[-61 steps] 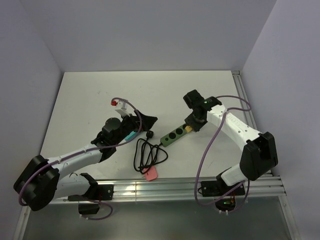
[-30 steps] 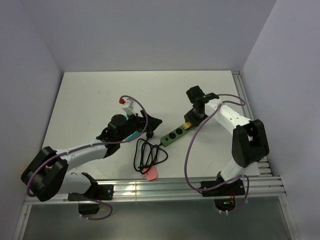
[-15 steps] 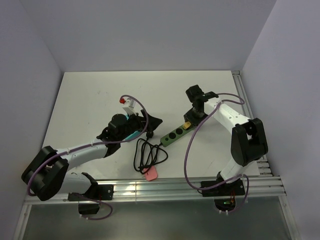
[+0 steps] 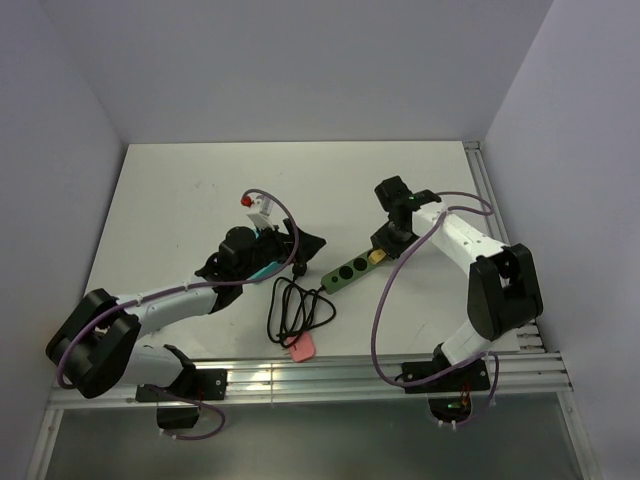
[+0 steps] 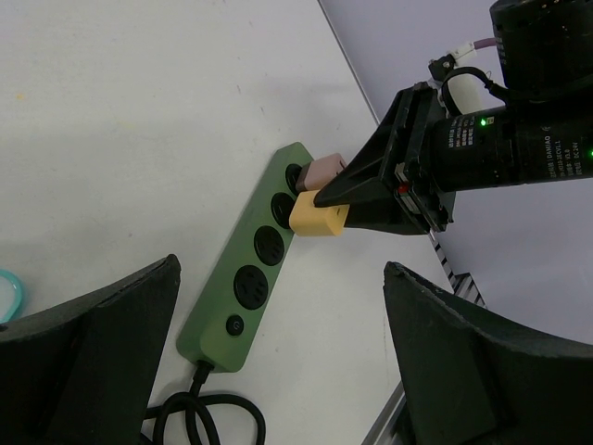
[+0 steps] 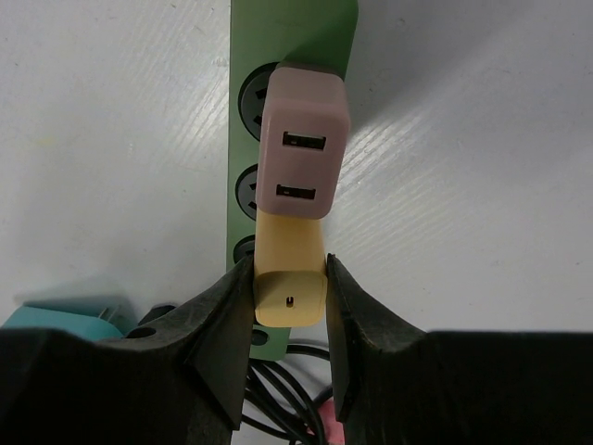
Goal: Insert the plug
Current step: Insert the plug into the socket.
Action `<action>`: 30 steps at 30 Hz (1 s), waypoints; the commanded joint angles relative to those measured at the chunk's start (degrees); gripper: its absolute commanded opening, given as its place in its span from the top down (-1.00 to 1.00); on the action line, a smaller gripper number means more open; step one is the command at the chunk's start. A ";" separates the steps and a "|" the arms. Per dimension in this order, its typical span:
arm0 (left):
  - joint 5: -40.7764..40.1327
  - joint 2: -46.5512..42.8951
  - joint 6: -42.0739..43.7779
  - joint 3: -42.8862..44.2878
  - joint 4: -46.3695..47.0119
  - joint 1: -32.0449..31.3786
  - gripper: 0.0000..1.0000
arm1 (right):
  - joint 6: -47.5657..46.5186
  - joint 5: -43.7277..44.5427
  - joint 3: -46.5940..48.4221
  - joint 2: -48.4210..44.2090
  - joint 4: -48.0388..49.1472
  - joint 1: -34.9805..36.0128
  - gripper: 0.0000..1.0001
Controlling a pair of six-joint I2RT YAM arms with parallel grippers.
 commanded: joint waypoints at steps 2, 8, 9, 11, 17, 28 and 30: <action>0.29 0.11 1.12 2.25 0.76 -0.11 -0.93 | -1.33 0.66 0.91 1.34 -1.90 -0.21 1.00; 0.82 0.28 1.03 2.25 0.68 -0.11 -0.93 | -1.77 -0.66 1.26 4.42 -0.41 -0.38 1.00; 0.90 0.28 1.03 2.25 0.76 -0.11 -0.93 | -1.95 -0.83 1.35 4.86 -0.41 -0.47 1.00; 1.08 0.11 0.94 2.07 0.94 -0.12 -0.93 | -2.04 -1.53 0.56 5.48 0.20 -0.73 1.00; 1.25 -0.07 0.85 1.90 0.94 -0.11 -0.93 | -0.37 0.48 0.91 6.09 -0.93 -1.70 1.00; 1.52 0.72 0.68 2.08 1.03 -0.20 -0.93 | 2.18 2.59 3.56 12.07 -3.58 -1.97 1.00; 1.61 0.81 0.59 2.16 1.12 -0.20 -0.93 | 2.44 2.77 3.19 12.07 -2.87 -1.97 1.00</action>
